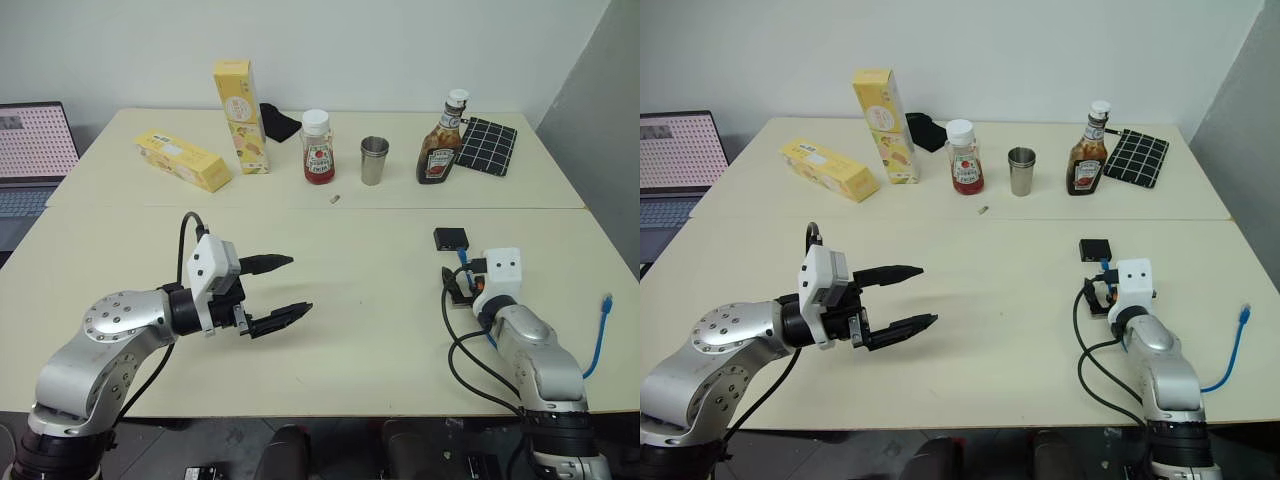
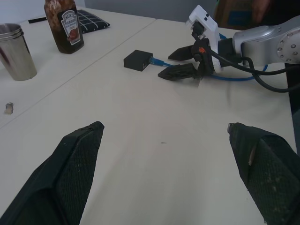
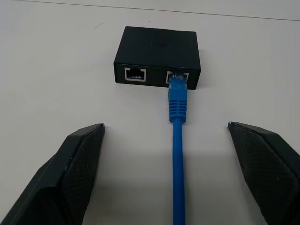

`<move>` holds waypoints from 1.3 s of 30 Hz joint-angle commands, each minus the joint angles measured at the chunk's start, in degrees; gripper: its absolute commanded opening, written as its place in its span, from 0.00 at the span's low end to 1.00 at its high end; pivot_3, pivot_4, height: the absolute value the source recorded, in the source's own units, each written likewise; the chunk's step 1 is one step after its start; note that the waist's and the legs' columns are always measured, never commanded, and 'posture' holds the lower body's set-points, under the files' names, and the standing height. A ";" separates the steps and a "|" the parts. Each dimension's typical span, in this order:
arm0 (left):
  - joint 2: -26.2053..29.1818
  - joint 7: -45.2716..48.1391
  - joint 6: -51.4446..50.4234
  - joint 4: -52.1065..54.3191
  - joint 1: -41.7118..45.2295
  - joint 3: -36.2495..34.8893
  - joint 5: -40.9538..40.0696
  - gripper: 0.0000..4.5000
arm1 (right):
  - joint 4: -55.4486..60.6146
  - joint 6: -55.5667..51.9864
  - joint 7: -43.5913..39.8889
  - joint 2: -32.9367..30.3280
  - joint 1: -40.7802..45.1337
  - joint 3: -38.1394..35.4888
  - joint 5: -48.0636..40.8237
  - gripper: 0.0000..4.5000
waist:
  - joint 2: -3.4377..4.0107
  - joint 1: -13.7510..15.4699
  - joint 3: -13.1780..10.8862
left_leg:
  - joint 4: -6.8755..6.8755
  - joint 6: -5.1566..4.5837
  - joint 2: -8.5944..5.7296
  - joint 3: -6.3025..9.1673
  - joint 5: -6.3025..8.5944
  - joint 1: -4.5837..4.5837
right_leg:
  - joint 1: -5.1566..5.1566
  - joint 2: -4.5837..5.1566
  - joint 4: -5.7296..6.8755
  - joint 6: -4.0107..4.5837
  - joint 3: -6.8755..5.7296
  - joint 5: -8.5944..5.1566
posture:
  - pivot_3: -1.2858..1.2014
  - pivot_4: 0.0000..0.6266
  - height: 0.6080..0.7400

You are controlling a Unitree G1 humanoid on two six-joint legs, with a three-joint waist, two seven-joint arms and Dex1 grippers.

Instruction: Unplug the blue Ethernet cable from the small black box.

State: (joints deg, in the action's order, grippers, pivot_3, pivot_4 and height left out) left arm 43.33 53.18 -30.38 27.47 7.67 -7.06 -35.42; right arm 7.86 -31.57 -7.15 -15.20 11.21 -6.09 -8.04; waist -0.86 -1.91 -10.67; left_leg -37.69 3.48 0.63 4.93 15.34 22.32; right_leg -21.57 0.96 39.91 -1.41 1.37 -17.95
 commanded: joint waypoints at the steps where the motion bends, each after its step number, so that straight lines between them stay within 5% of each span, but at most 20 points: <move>1: 0.13 0.55 1.53 0.09 0.38 0.20 0.67 1.00 | -1.77 1.30 1.36 0.45 1.71 -0.44 1.12 0.83 | 0.00 0.00 0.00 | 0.00 0.00 0.00 -0.01 0.00 0.00 | 0.00 -0.01 0.00 0.00 0.01 0.00 | 0.52 0.24 1.00; 15: 0.15 1.96 4.15 -1.94 -1.95 0.22 2.43 1.00 | -4.68 5.39 -1.81 -3.03 4.03 1.36 2.76 0.04 | 0.00 0.15 0.00 | -0.01 0.00 0.01 0.00 0.00 0.01 | 0.00 0.05 0.00 0.00 0.01 0.00 | 0.52 0.24 1.00; 22: -1.48 0.36 2.25 -5.48 -2.65 -2.41 -0.29 1.00 | -0.28 21.39 -17.99 -11.51 4.54 12.33 6.65 0.03 | 0.02 -0.07 -0.02 | 0.02 -0.01 0.01 -0.11 0.01 0.05 | -0.14 -0.02 0.02 0.00 0.09 0.00 | 0.52 0.24 1.00; 27: -2.02 0.09 -10.06 -5.97 -1.78 -7.04 -15.28 1.00 | -3.26 49.80 -32.16 -19.24 10.13 22.12 12.51 0.03 | -0.03 -0.13 -0.04 | -0.01 -0.01 0.06 -0.14 0.01 0.07 | -0.18 -0.04 0.03 0.00 0.11 0.00 | 0.52 0.24 1.00; 39: -1.86 -2.17 -17.84 -4.18 -1.49 -7.15 -23.01 1.00 | -14.24 76.83 -40.10 -17.63 24.11 27.24 12.51 0.03 | -0.05 0.09 -0.05 | -0.08 0.01 0.14 0.00 0.00 0.07 | -0.08 0.12 0.04 0.00 0.01 0.01 | 0.52 0.24 1.00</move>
State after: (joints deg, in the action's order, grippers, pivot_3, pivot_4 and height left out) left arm 41.79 51.49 -48.35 20.53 5.56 -13.64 -57.03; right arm -6.10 42.19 -46.67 -33.38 33.64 21.09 5.03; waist -0.92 -1.83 -10.72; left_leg -37.77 3.49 0.77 4.93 15.34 22.39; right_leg -21.66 1.09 39.95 -1.42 1.38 -17.94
